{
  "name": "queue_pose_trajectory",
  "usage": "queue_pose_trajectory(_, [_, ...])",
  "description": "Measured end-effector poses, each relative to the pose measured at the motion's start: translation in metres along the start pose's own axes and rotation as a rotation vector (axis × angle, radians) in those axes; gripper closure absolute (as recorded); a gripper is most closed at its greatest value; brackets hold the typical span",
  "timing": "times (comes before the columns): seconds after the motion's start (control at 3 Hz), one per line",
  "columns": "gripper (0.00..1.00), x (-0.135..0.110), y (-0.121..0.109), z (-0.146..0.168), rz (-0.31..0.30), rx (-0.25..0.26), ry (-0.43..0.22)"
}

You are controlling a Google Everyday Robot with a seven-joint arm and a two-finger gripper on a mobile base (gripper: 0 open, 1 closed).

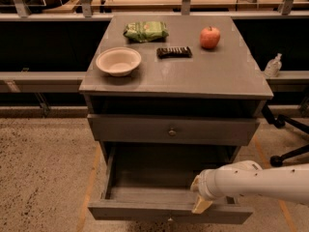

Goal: Close middle drawer

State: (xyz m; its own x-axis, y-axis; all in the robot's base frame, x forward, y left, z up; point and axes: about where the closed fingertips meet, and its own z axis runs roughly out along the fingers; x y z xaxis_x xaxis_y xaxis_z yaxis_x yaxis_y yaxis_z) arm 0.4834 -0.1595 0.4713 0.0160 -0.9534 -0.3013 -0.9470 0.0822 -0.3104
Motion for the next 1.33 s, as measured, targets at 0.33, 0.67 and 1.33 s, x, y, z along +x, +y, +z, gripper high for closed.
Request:
queue_pose_trajectory(0.33, [1.00,0.0000,0.0000,0.0000,0.000,0.000,0.000])
queue_pose_trajectory(0.67, [1.00,0.0000,0.0000,0.0000,0.000,0.000,0.000])
queue_pose_trajectory(1.33, [1.00,0.0000,-0.0001,0.0000,0.000,0.000,0.000])
